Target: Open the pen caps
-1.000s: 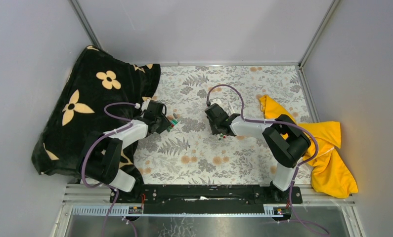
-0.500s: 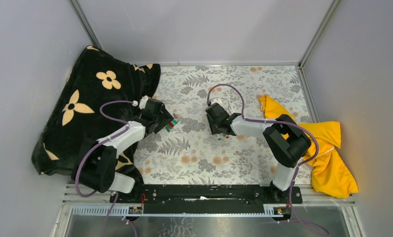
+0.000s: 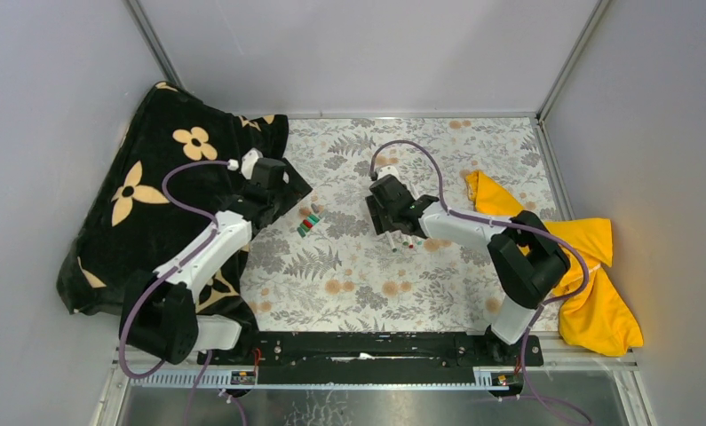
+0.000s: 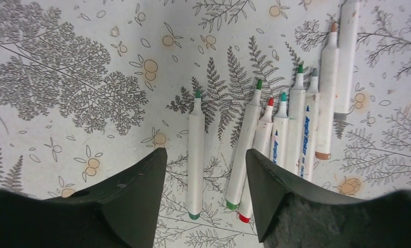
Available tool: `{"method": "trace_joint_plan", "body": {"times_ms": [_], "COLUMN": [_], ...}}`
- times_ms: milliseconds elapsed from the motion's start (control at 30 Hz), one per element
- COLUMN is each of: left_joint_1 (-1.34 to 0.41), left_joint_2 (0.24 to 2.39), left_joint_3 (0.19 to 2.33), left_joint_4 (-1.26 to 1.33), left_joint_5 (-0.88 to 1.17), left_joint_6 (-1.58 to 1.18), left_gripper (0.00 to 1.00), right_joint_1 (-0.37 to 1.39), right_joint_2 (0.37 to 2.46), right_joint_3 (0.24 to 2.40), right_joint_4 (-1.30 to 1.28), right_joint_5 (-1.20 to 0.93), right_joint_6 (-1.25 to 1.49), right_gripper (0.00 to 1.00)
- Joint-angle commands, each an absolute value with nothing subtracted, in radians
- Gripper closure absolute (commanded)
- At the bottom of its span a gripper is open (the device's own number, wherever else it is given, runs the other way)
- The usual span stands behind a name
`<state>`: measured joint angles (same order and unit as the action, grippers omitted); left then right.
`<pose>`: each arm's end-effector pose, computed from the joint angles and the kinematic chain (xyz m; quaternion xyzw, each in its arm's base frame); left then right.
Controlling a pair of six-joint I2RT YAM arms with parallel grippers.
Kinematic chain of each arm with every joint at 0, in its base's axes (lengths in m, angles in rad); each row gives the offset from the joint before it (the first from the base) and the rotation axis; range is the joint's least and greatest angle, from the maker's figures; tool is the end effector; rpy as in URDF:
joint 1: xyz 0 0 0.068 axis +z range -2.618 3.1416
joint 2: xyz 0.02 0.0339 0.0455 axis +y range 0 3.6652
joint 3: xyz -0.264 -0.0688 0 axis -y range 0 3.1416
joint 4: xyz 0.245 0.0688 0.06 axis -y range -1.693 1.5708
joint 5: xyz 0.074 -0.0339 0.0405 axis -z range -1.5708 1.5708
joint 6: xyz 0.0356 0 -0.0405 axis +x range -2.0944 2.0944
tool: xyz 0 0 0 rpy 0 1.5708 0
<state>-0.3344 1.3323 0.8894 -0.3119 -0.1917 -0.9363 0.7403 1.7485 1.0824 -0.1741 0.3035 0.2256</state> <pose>0.2706 -0.0868 0.2446 -0.3071 0.8614 -0.1637 0.3700 0.2792 0.2406 0.1887 -0.1828 0.9066 0.0389 0.3783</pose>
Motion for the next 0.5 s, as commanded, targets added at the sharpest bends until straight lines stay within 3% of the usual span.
{"method": "trace_joint_plan", "body": {"times_ms": [0, 67, 100, 133, 467], "left_joint_1": [-0.341, -0.342, -0.343, -0.345, -0.35], "left_joint_2": [1.274, 1.252, 1.24, 1.226, 1.172], "left_joint_3": [0.962, 0.974, 0.976, 0.974, 0.977], "left_joint_4": [-0.37, -0.364, -0.354, -0.345, -0.304], "left_joint_5": [-0.262, -0.286, -0.306, -0.326, -0.513], "left_joint_6": [-0.897, -0.87, -0.852, -0.837, -0.733], "left_gripper": [0.01, 0.01, 0.01, 0.01, 0.01], "right_joint_1": [0.734, 0.732, 0.728, 0.725, 0.652], "right_joint_2": [1.659, 1.643, 1.632, 1.619, 1.421], "right_joint_3": [1.13, 1.139, 1.138, 1.132, 1.011], "right_joint_4": [-0.199, -0.212, -0.209, -0.202, -0.084], "right_joint_5": [0.327, 0.327, 0.331, 0.334, 0.436], "right_joint_6": [0.2, 0.189, 0.182, 0.171, 0.127], "right_gripper": [0.32, 0.21, 0.03, 0.01, 0.0]}}
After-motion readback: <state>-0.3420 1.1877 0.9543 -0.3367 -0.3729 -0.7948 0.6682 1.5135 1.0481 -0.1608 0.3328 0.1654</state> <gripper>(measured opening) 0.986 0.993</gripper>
